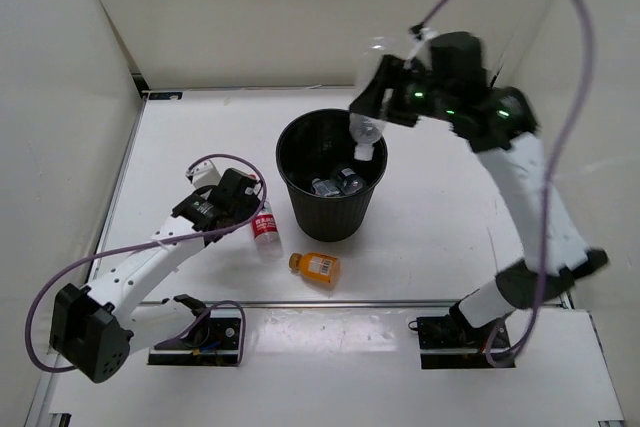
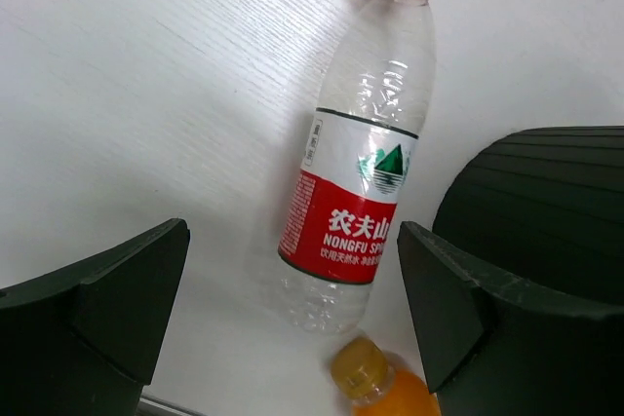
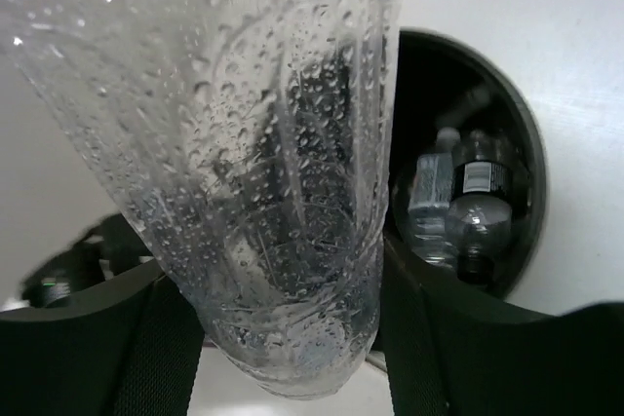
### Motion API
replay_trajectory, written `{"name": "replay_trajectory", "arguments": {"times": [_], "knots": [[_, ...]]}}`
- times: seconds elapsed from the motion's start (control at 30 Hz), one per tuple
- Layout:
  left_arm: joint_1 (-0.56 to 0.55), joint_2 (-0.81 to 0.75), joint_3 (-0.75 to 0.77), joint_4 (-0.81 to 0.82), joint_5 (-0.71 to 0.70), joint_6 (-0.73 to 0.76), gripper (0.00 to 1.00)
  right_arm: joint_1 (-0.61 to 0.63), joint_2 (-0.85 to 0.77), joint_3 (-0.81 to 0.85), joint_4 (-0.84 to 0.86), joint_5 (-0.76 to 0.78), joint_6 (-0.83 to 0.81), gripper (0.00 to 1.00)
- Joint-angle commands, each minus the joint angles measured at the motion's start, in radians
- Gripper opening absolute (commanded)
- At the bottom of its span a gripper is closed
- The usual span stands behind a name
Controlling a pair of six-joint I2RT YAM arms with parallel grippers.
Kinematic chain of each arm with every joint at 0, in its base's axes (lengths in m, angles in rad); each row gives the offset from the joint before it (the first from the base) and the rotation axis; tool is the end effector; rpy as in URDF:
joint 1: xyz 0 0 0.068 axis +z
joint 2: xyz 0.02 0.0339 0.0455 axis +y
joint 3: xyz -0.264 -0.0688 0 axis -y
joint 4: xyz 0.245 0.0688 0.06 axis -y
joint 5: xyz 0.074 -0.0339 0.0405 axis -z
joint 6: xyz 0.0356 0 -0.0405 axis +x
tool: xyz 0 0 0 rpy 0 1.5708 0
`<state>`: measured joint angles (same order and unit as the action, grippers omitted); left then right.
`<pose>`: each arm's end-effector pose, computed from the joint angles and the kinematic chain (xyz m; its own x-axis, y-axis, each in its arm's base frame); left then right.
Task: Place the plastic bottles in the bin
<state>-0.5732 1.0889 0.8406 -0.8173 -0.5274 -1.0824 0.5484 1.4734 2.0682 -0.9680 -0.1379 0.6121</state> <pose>0.1782 -0.0937 0.2537 -0.5781 -0.5351 -0.6160 -0.5254 0.8217 -0.2207 0.2239 0.1425 0.5234 -0.6141 0.2918 -0.7333 -0.3332 0.7464 0.5761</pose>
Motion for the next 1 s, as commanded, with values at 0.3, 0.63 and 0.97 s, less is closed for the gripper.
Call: {"name": "replay_trajectory", "arguments": {"times": [0.3, 0.63, 0.97], "knots": [[0.099, 0.238, 0.052, 0.207, 0.188, 0.2, 1.0, 0.065, 0.049, 0.122, -0.204, 0.029, -0.046, 1.0], [0.108, 0.428, 0.115, 0.251, 0.283, 0.259, 1.0, 0.035, -0.136, 0.032, -0.204, 0.027, -0.025, 1.0], [0.173, 0.378, 0.116, 0.205, 0.322, 0.247, 0.45, 0.035, -0.223, -0.043, -0.233, 0.106, -0.005, 1.0]]}}
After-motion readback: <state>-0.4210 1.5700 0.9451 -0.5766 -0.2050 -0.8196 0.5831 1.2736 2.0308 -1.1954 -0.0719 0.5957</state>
